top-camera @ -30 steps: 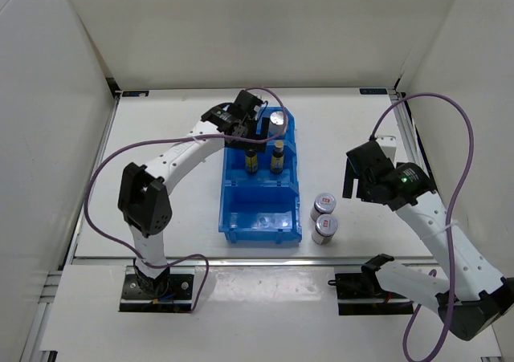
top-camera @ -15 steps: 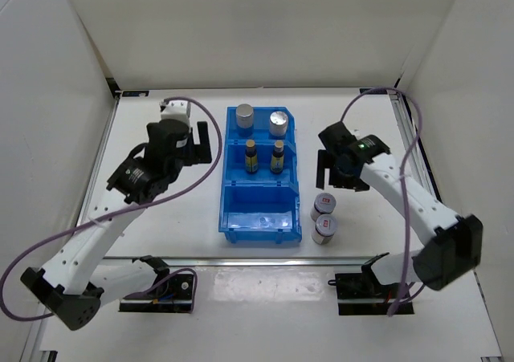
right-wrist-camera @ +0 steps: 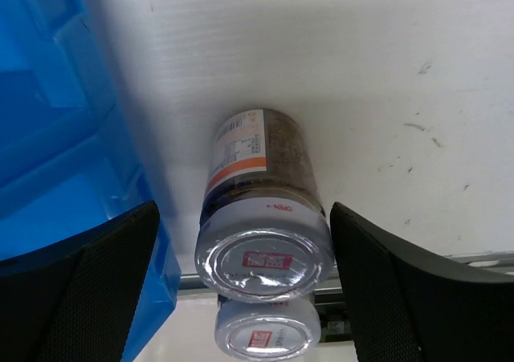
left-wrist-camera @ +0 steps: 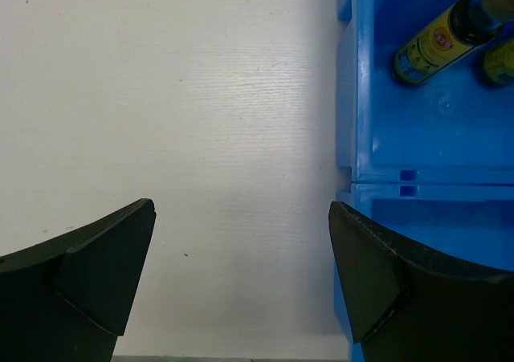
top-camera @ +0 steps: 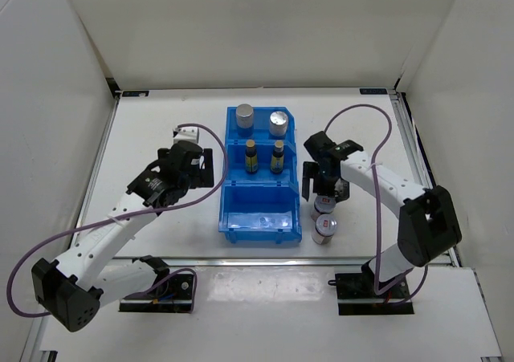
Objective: Organize the condiment bottles
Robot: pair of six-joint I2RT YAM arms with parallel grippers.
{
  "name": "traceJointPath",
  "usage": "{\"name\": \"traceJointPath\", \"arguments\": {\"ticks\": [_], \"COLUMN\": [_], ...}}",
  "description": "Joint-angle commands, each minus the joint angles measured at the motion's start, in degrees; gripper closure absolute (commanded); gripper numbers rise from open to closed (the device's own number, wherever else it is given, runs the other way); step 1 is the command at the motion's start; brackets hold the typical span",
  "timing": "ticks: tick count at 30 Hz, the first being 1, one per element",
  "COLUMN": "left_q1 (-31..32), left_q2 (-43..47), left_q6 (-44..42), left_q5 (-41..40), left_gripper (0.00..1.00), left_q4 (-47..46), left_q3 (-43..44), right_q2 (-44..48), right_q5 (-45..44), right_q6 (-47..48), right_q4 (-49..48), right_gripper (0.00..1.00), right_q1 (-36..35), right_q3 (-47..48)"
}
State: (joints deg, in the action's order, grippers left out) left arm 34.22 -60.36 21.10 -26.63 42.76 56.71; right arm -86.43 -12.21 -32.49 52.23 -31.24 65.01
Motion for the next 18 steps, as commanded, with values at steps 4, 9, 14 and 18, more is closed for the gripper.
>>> {"name": "traceJointPath", "arguments": {"ticks": [4, 9, 14, 18], "left_q1": [-0.2, -0.2, -0.2, -0.2], "left_q2": [-0.2, 1.1, 2.4, 4.6], "left_q6": [0.3, 0.3, 0.3, 0.3], "left_q5": [-0.9, -0.9, -1.4, -1.4], "left_gripper": [0.00, 0.00, 0.00, 0.00], "left_q4": [-2.3, -2.9, -2.9, -2.9], "left_q3": [1.6, 1.7, 1.1, 1.1], "right_q2": [-3.6, -6.0, -7.3, -3.9], "right_q5": [-1.2, -5.4, -12.7, -21.3], "right_q6": [-5.3, -8.6, -13.3, -18.1], "right_q4": [0.1, 3.7, 9.6, 17.1], "right_gripper": [0.11, 0.19, 0.36, 0.76], "right_q1": [-4.9, -6.3, -9.0, -12.1], "right_q3": [-1.5, -0.2, 2.7, 7.5]}}
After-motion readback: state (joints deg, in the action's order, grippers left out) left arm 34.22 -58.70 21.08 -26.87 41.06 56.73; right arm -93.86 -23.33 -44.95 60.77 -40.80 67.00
